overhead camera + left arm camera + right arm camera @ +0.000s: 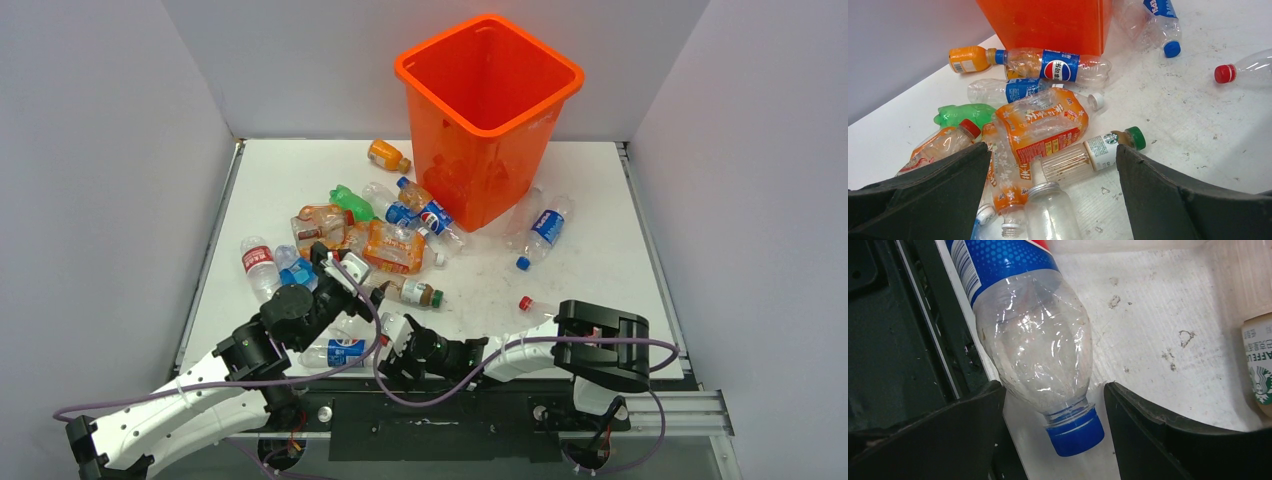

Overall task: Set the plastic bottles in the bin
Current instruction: Pick up the plastic bottle from the corner of the board.

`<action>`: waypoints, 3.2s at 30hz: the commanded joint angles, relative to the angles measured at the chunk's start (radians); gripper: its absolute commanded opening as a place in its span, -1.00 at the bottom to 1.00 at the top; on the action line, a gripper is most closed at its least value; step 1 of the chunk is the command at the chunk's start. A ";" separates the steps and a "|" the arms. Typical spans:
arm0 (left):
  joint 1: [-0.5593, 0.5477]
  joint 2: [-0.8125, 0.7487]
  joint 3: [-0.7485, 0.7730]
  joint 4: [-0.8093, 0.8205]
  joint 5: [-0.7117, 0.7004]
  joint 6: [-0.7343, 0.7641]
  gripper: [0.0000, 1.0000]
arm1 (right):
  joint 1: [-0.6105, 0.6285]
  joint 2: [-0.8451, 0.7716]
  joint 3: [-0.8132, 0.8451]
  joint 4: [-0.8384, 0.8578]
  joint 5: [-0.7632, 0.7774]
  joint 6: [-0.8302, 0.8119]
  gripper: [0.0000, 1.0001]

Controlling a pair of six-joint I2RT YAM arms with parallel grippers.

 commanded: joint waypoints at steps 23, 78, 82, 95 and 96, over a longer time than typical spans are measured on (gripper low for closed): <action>-0.011 -0.089 -0.003 0.078 0.029 0.007 0.92 | 0.087 -0.612 0.011 -0.505 -0.075 0.087 -0.89; -0.213 0.095 -0.003 -0.049 0.371 0.477 0.93 | 0.129 -0.465 0.909 -1.352 -0.094 0.425 -0.89; -0.221 0.049 -0.044 -0.019 0.325 0.503 0.95 | 0.131 -0.440 0.944 -1.367 -0.099 0.425 -0.89; -0.272 -0.151 -0.022 -0.023 0.267 0.537 0.93 | 0.130 -0.499 0.957 -1.432 0.042 0.473 -0.89; -0.283 -0.165 0.005 -0.088 0.264 0.528 0.93 | 0.130 -0.511 0.961 -1.445 0.083 0.485 -0.89</action>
